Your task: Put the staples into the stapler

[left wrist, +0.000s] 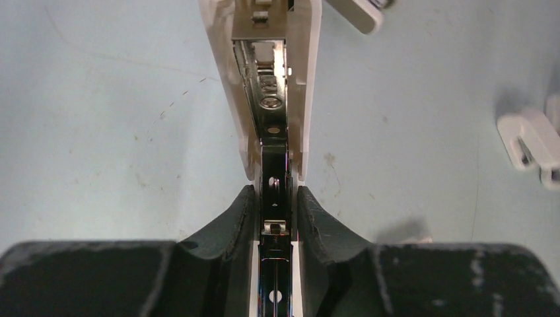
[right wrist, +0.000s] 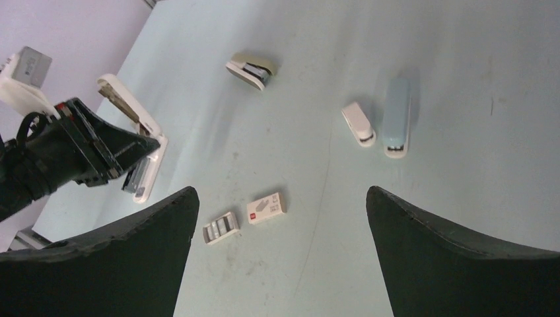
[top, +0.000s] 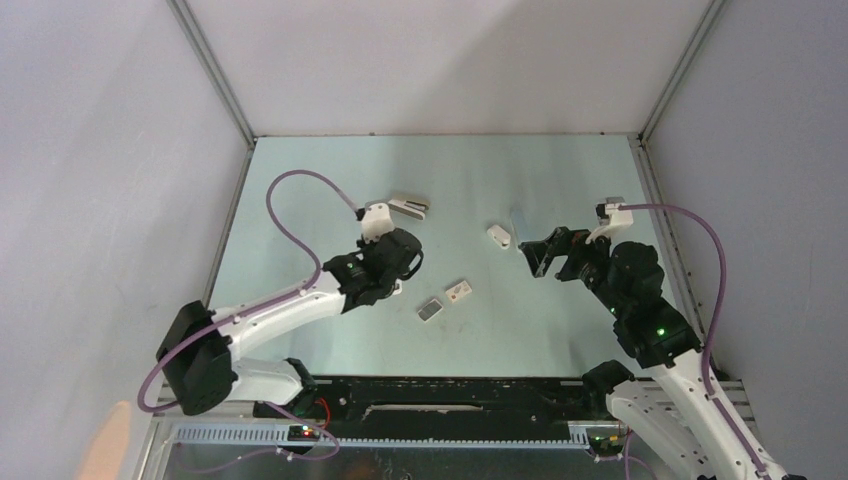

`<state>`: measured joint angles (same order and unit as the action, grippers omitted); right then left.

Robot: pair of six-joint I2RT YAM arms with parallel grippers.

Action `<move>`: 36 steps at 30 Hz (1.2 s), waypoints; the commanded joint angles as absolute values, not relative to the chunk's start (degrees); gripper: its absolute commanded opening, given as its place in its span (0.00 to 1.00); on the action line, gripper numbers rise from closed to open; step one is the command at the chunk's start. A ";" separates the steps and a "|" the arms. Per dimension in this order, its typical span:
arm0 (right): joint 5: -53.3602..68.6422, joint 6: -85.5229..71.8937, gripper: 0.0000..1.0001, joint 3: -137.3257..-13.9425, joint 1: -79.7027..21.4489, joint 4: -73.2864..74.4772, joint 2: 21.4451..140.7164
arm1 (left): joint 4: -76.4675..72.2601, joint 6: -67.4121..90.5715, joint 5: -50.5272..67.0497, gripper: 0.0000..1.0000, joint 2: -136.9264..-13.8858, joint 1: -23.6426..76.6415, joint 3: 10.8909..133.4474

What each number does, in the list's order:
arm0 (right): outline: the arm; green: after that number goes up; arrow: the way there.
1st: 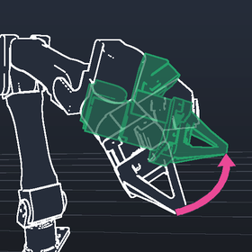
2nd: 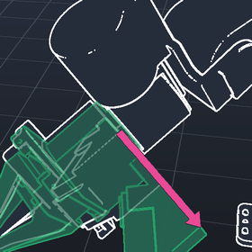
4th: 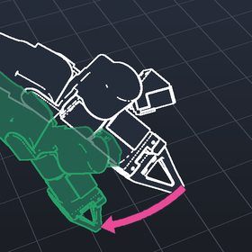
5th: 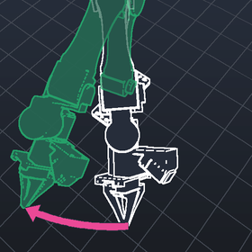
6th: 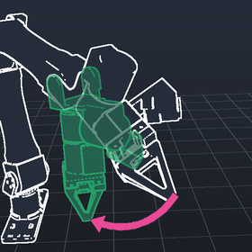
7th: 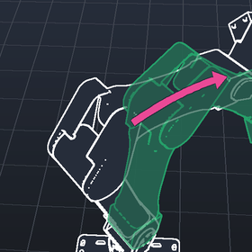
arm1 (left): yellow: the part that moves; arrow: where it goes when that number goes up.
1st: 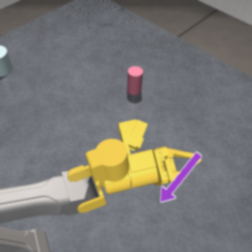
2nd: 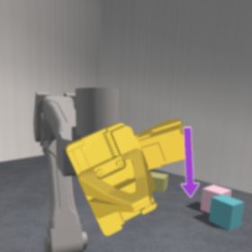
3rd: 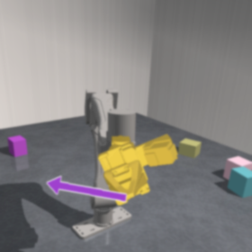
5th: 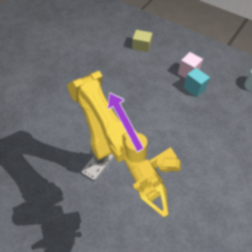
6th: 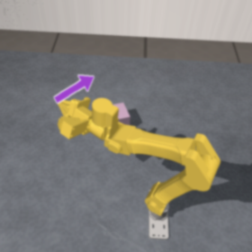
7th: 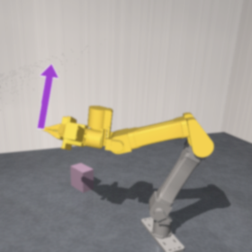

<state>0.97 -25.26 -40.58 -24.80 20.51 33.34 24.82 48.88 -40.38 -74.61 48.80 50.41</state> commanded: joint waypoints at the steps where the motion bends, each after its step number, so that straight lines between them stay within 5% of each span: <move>1: -0.68 -27.19 0.99 -35.84 -24.67 18.19 30.81 | 26.80 64.18 -43.85 0.01 -78.09 44.94 51.42; 11: 1.64 -24.39 0.99 -35.02 -24.65 18.47 32.48 | 46.44 78.65 -49.26 0.00 -98.80 42.72 66.13; 22: 4.67 -23.75 0.99 -33.10 -25.10 16.02 32.38 | 41.67 82.43 -50.99 0.06 -105.28 42.28 65.33; 36: 6.48 -22.96 0.99 -32.69 -25.15 15.33 32.65 | 43.38 82.74 -47.70 0.74 -96.87 42.46 61.33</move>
